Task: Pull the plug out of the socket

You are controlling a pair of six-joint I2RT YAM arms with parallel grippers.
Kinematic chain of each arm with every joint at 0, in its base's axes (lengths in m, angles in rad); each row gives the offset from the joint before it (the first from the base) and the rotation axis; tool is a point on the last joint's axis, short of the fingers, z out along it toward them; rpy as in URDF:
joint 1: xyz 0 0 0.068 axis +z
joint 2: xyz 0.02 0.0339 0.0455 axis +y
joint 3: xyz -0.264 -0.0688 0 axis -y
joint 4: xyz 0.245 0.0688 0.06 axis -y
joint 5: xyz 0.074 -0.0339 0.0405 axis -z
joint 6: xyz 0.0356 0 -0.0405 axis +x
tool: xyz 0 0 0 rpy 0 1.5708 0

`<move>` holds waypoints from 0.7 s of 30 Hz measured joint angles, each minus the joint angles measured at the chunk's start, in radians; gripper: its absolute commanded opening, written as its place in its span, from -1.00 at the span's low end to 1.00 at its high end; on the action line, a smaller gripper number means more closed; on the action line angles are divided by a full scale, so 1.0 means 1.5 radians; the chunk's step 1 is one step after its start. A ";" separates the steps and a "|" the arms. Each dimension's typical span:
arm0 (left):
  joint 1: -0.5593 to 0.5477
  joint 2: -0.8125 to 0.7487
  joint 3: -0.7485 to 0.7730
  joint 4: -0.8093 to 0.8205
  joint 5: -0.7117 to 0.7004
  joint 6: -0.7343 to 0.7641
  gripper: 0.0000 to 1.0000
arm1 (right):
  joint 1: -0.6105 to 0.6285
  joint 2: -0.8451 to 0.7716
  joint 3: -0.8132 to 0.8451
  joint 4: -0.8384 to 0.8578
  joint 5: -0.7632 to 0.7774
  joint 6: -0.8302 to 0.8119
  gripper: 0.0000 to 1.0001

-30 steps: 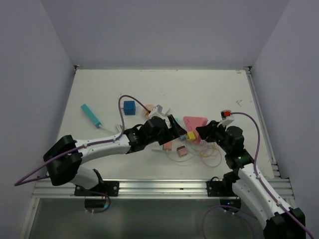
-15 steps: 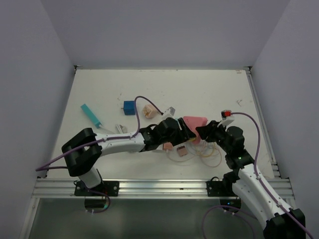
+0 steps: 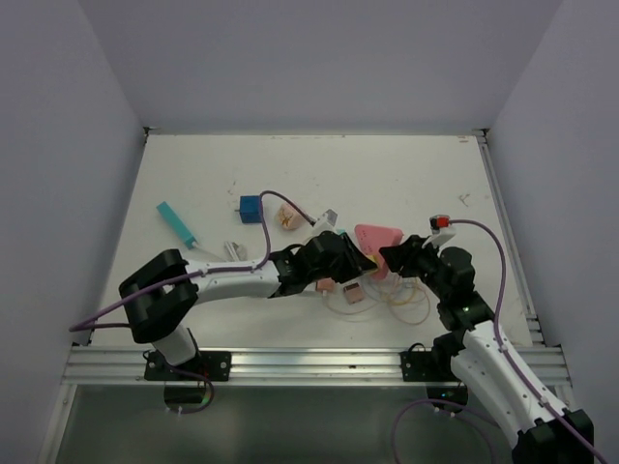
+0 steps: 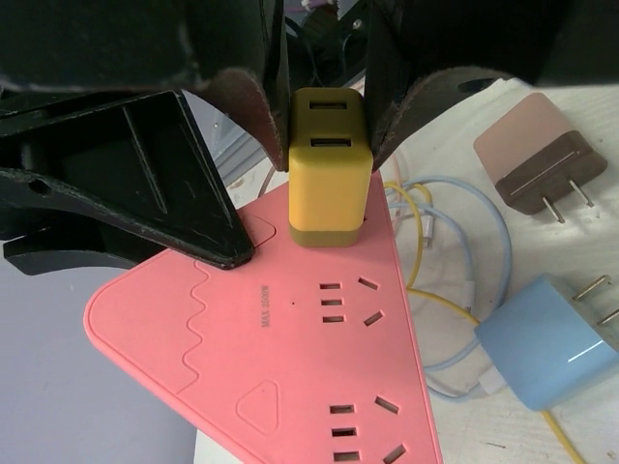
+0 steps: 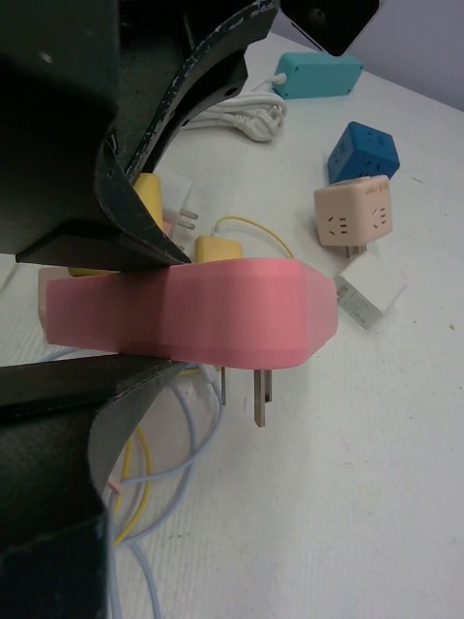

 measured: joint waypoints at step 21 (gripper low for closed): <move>-0.032 -0.248 -0.202 -0.025 -0.029 -0.067 -1.00 | -0.003 -0.048 -0.033 -0.049 0.161 0.018 -1.00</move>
